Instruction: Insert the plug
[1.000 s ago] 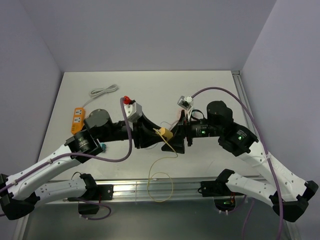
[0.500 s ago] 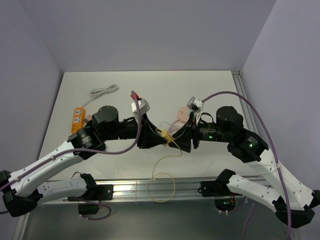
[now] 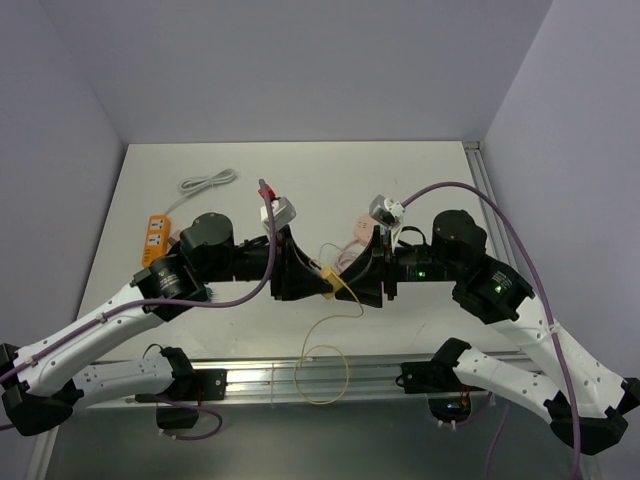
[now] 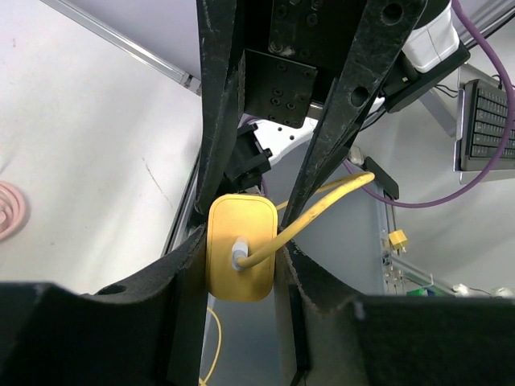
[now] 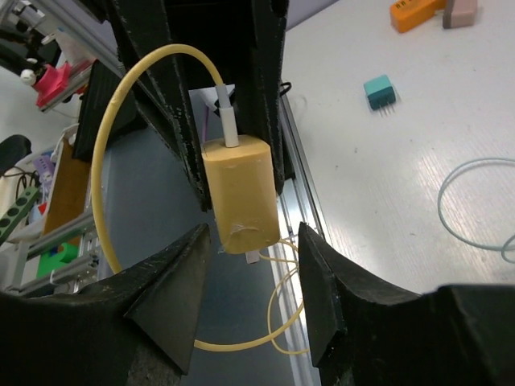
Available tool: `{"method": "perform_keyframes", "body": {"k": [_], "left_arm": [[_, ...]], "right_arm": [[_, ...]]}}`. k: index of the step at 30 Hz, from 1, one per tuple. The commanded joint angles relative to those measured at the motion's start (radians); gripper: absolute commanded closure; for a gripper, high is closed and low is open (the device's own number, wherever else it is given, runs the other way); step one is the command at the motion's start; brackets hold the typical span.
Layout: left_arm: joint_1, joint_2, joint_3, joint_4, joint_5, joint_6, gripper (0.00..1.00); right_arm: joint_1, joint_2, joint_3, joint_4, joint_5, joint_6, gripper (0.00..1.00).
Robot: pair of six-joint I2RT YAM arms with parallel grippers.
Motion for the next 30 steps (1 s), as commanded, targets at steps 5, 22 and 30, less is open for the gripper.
{"method": "perform_keyframes", "body": {"k": [5,22,30], "left_arm": [[-0.002,-0.030,-0.026,0.088,0.042,-0.052,0.99],[-0.002,0.004,-0.023,0.136,0.110,-0.068,0.96],[-0.002,-0.065,-0.048,0.111,-0.047,-0.086,0.00]], "right_arm": [[0.004,0.013,0.020,0.067,-0.086,0.001,0.49],[0.004,0.028,-0.014,0.117,-0.125,0.013,1.00],[0.004,-0.013,-0.069,0.153,0.011,0.102,1.00]]}}
